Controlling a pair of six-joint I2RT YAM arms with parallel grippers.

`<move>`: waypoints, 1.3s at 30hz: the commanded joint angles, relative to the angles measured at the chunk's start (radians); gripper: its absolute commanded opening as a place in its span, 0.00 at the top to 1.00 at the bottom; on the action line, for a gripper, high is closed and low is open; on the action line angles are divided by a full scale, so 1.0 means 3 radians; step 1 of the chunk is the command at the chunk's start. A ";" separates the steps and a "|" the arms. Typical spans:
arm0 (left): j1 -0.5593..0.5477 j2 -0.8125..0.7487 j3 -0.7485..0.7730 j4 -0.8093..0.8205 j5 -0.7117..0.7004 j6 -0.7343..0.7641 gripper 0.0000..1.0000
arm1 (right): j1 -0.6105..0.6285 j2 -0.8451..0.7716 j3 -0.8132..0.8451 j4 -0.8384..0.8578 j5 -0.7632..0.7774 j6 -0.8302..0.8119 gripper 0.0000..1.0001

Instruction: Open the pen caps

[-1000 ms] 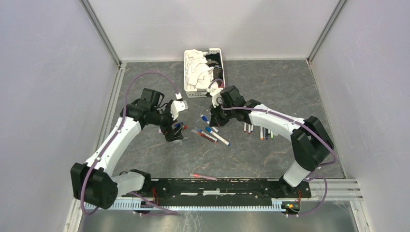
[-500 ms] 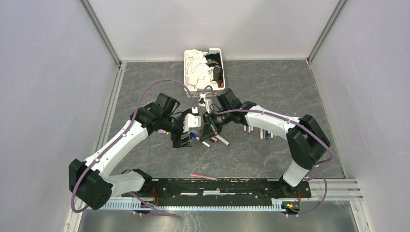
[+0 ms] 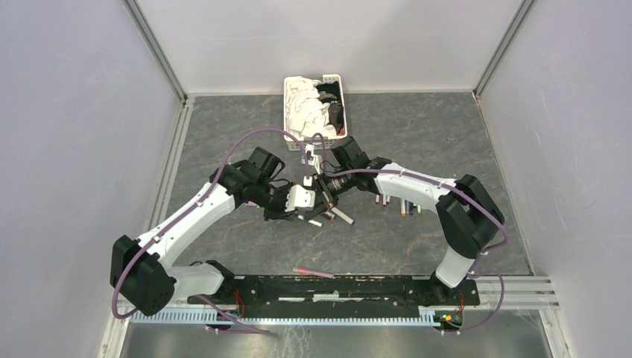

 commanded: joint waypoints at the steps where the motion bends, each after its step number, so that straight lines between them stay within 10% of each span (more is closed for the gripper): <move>1: -0.0047 -0.0001 0.0038 -0.0059 0.0006 0.0130 0.92 | 0.0020 0.0060 0.0097 0.0345 -0.0057 0.0164 0.77; 9: -0.0049 0.0015 0.0109 -0.0052 -0.0011 0.0081 0.98 | 0.0159 0.0131 0.0036 0.0529 -0.0046 0.0251 0.64; 17: -0.0043 -0.0009 0.0136 -0.0039 -0.0129 0.0108 0.98 | 0.0164 0.0082 -0.0118 0.0415 -0.0092 0.0044 0.70; 21: -0.0042 0.0018 0.0146 -0.0046 -0.0163 0.0131 0.98 | 0.0156 0.0067 -0.0115 0.0295 -0.0048 -0.0052 1.00; 39: 0.1036 0.0262 0.0162 0.0016 -0.0565 0.0910 0.98 | -0.0218 -0.0399 -0.0708 -0.0239 0.0385 -0.0615 1.00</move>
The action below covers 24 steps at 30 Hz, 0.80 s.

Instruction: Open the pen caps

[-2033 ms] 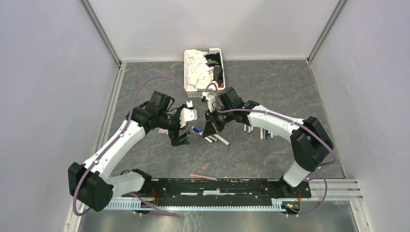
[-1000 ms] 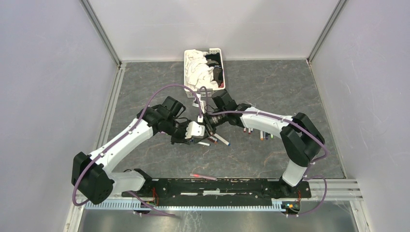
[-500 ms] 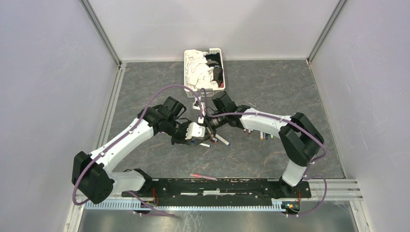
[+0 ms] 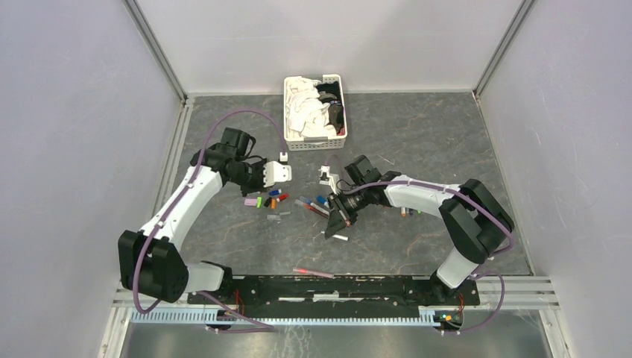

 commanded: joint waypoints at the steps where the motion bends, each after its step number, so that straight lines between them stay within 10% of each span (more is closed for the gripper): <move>1: -0.0023 -0.0022 -0.0216 0.0274 -0.0151 0.0118 0.98 | -0.0167 -0.0240 0.0028 -0.0098 0.0205 -0.0091 1.00; 7: -0.0055 0.0192 -0.0566 0.0908 -0.0080 -0.0565 0.97 | -0.0803 -0.0416 0.0184 -0.0348 0.1861 0.0038 1.00; 11: -0.0069 0.0359 -0.0734 0.1185 -0.0246 -0.0760 0.79 | -0.1075 -0.0474 0.0146 -0.0288 0.2950 0.0119 1.00; 24: -0.0069 0.0434 -0.0621 0.1108 -0.0354 -0.0982 0.38 | -0.1190 -0.0339 -0.0120 0.0032 0.4016 0.0262 1.00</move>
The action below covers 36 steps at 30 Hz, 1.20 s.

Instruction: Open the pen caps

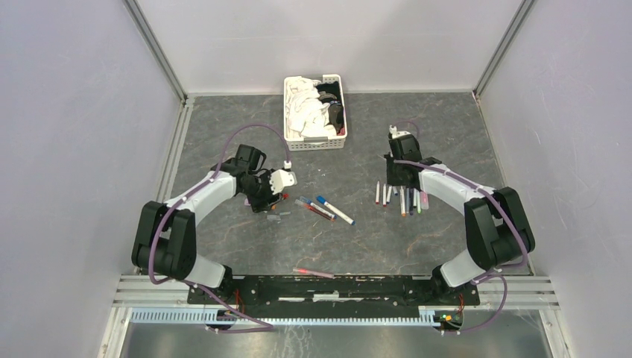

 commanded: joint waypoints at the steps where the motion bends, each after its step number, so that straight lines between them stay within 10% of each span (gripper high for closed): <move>1: -0.0011 -0.0081 0.0232 -0.0095 0.0082 -0.0230 0.37 | -0.0006 0.0043 -0.0096 0.0150 0.0463 0.0089 1.00; 9: -0.0011 -0.0153 0.0929 -0.0678 0.0280 -0.0603 0.01 | -0.0008 0.0087 -0.0216 0.0215 0.0491 0.0079 0.83; 21: -0.0003 -0.0312 0.1432 -0.1014 0.0215 -0.0943 0.00 | 0.0042 -0.0246 -0.0124 0.0209 0.0315 0.0056 0.70; 36: 0.0040 -0.0485 0.1500 -0.0671 -0.0409 -0.1549 0.00 | 0.1370 0.0043 0.0056 0.0353 -0.0597 -0.0650 0.59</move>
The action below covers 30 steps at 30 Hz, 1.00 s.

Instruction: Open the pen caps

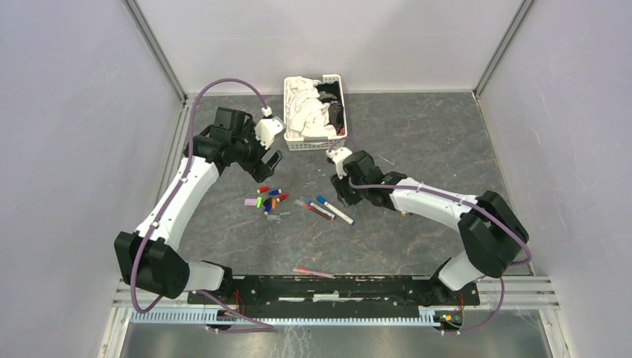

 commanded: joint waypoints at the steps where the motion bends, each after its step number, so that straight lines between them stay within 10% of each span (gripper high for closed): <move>1: 0.0017 -0.0072 0.0118 0.0015 -0.0119 -0.0164 0.00 | 0.0165 0.0150 -0.0083 0.0128 -0.0275 -0.0142 0.59; 15: 0.0017 0.0059 0.0182 -0.0239 0.0161 -0.0078 0.00 | 0.0313 0.0507 -0.0101 0.0020 -0.0206 -0.0177 0.61; 25: 0.0004 -0.0026 -0.0125 -0.0258 0.0719 0.0037 0.00 | 0.0270 0.0485 0.0088 -0.0175 0.0119 -0.0227 0.92; 30: -0.0071 -0.0284 -0.0617 -0.0239 0.1324 0.0537 0.00 | 0.0152 0.0267 0.0280 -0.0263 -0.0618 -0.0146 0.99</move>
